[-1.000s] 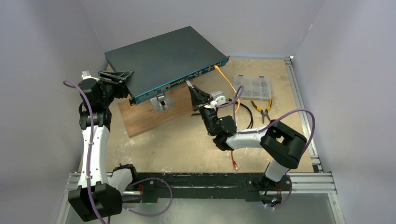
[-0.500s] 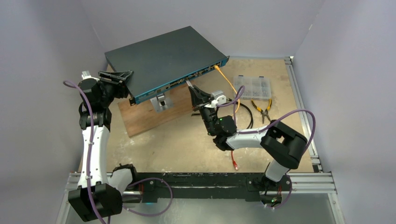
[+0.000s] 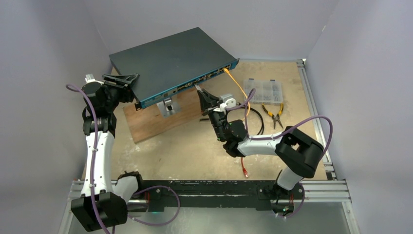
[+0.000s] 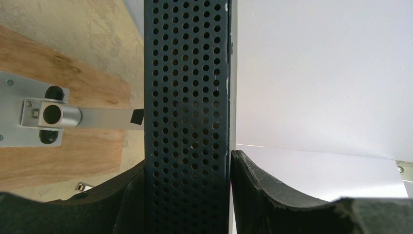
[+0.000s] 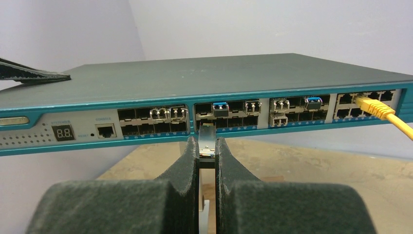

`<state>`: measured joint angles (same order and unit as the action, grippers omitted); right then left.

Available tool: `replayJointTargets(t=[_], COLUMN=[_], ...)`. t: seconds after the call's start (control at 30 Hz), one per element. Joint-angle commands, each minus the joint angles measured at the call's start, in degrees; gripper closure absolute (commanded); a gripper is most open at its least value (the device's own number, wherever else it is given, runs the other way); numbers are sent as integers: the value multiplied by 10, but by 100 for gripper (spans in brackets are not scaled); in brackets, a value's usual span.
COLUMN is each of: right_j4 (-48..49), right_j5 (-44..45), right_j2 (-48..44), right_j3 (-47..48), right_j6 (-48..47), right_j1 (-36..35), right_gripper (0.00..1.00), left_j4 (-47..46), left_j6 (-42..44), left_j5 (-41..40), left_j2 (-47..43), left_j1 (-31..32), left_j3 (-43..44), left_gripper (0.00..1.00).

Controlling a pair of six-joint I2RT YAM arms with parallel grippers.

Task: Insert the plug into the switch port

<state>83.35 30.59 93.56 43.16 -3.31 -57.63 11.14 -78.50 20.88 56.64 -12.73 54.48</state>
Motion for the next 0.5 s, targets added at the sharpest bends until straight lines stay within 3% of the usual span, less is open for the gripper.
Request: replayJointTargets(t=[0.0, 0.47], right_j4=[4, -4], right_j5=[3, -43], right_j2=[-21, -29], right_j3=[4, 19], right_j6=[-28, -27], right_j1=[2, 1], right_gripper=[100, 100], left_j4=[-10, -12], left_j6=[11, 11], left_j5=[57, 56], left_j2=[-2, -2], left_j1=[26, 25], left_j3=[-6, -7], left_gripper=[100, 100])
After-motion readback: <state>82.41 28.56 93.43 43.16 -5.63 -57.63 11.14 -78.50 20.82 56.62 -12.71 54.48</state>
